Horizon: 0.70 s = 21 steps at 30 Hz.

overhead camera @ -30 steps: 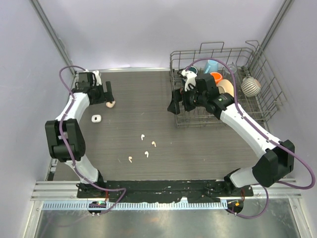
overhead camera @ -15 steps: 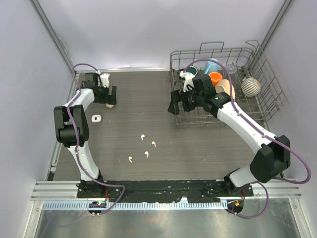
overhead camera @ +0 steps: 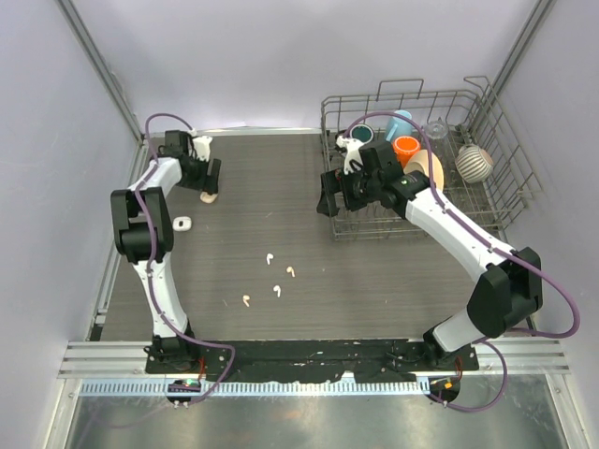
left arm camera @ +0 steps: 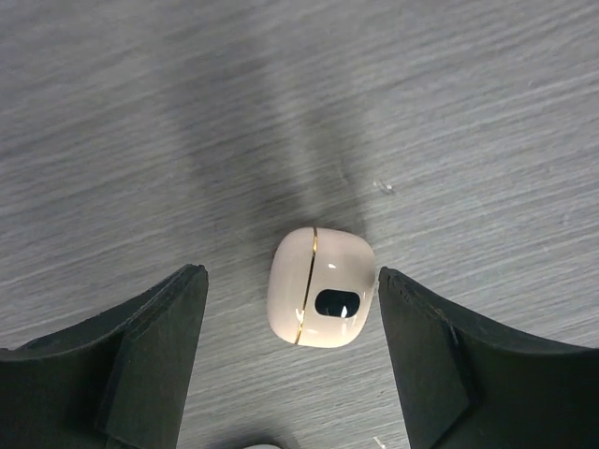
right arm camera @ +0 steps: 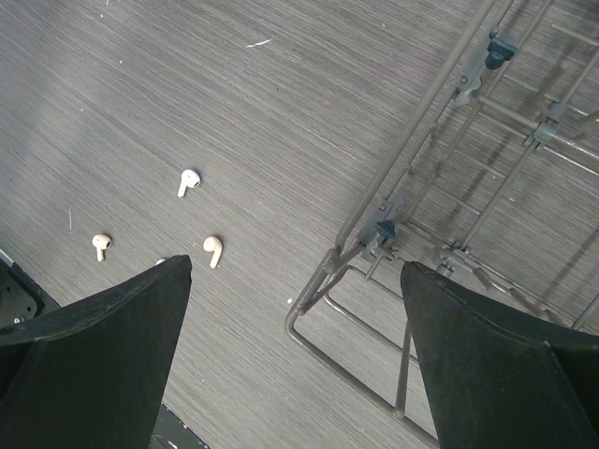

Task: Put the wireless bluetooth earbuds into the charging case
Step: Pick up the charging case at the center of the board.

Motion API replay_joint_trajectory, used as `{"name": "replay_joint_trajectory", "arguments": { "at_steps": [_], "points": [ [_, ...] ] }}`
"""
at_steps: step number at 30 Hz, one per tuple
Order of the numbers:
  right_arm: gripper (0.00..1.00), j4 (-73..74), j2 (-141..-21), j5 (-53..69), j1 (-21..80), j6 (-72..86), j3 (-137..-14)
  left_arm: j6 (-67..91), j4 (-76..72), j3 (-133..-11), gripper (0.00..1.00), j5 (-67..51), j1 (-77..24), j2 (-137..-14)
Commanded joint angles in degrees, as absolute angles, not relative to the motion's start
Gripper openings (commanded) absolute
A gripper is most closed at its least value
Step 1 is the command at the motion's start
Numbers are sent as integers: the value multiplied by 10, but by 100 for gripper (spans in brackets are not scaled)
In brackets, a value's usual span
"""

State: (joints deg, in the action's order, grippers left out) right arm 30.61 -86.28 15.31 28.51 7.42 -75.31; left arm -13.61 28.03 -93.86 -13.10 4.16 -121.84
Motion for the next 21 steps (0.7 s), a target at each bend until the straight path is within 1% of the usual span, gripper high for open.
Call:
{"name": "replay_joint_trajectory", "arguments": {
  "at_steps": [1, 9, 12, 13, 15, 16, 18, 19, 21],
  "points": [
    [100, 303, -867, 145, 287, 67, -782, -157, 323, -956, 77, -138, 44, -1229],
    [100, 303, -874, 146, 287, 68, -784, -173, 315, -926, 77, -128, 44, -1222],
    [100, 304, -876, 146, 287, 68, -787, -173, 323, -933, 75, -132, 43, -1232],
    [100, 304, -876, 146, 287, 68, -786, -173, 330, -936, 70, -138, 44, -1236],
    [100, 303, -877, 146, 287, 68, -787, -173, 336, -945, 66, -144, 44, -1239],
    [100, 303, -877, 144, 287, 68, -787, -173, 340, -947, 61, -148, 45, -1239],
    [99, 303, -878, 144, 287, 68, -787, -171, 341, -948, 54, -152, 43, -1240],
    [99, 303, -878, 143, 287, 69, -787, -171, 342, -949, 48, -156, 43, -1239],
    [100, 303, -877, 143, 286, 69, -787, -166, 341, -947, 39, -160, 43, -1236]
  ]
}}
